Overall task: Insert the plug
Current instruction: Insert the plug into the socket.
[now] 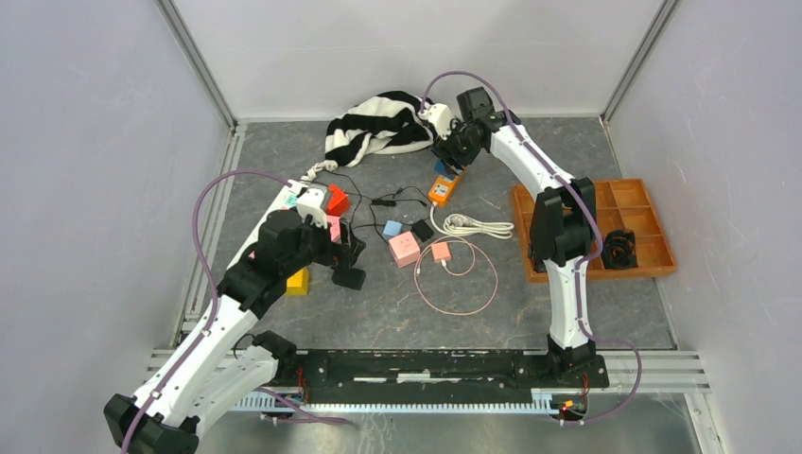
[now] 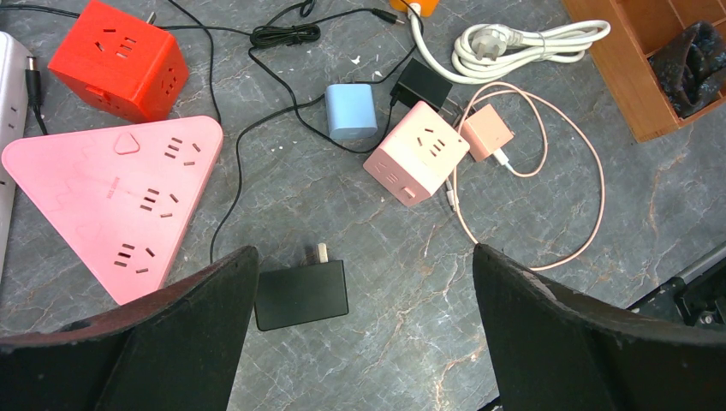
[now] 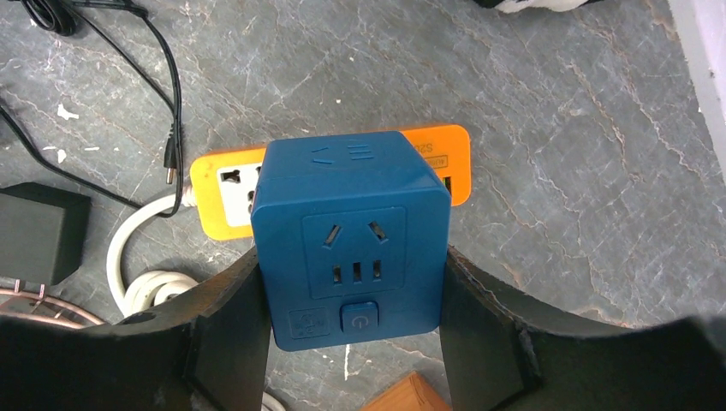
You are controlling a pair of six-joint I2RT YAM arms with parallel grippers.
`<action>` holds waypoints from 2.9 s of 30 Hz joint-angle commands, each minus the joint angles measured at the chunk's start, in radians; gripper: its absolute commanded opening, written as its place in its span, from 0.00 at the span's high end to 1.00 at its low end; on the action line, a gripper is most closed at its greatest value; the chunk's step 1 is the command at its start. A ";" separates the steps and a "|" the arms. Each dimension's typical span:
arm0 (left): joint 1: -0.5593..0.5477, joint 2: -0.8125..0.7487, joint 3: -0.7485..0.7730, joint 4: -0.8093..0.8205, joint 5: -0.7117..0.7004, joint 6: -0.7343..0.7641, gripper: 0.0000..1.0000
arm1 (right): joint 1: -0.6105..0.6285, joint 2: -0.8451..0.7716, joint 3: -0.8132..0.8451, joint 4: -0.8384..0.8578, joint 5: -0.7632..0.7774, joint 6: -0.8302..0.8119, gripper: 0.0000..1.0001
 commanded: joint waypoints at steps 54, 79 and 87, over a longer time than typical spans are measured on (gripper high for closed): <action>-0.001 -0.037 -0.005 0.004 -0.058 -0.007 0.00 | -0.006 -0.033 0.067 -0.030 -0.041 0.022 0.69; -0.001 -0.038 -0.003 0.004 -0.058 -0.004 0.00 | -0.012 0.007 0.017 -0.104 -0.003 -0.024 0.69; -0.001 -0.037 -0.005 0.004 -0.064 -0.004 0.00 | -0.019 0.054 0.044 -0.100 -0.025 -0.046 0.69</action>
